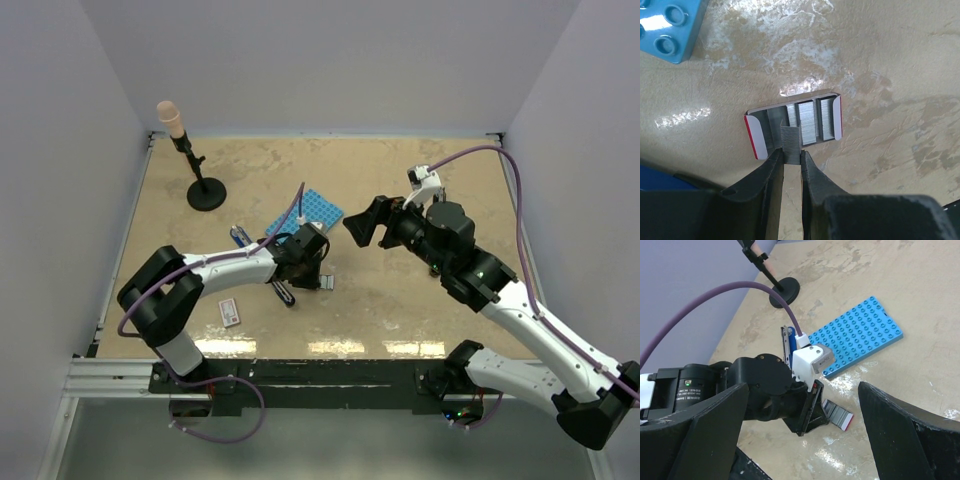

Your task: Unload the staples from the stapler

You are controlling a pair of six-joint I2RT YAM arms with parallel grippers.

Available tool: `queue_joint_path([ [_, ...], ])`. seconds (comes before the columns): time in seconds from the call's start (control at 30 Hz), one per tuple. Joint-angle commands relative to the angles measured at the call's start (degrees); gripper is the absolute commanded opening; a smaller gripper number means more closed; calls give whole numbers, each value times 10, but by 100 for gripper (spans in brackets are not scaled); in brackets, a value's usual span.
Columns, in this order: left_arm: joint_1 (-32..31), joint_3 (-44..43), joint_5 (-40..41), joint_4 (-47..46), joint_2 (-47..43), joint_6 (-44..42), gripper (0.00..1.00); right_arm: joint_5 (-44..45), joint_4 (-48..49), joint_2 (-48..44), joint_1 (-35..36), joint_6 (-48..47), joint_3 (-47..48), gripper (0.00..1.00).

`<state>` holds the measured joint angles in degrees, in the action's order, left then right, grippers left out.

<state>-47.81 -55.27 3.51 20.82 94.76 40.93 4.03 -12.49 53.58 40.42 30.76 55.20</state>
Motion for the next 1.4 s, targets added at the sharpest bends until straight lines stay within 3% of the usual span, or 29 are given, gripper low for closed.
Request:
queue_joint_path([
  [0.0,-4,-25,15,7,9,3,21,18,17,-16,-3,-9,3,96],
  [1.37,-4,-49,21,20,24,-4,28,8,25,-7,-3,-11,4,96],
])
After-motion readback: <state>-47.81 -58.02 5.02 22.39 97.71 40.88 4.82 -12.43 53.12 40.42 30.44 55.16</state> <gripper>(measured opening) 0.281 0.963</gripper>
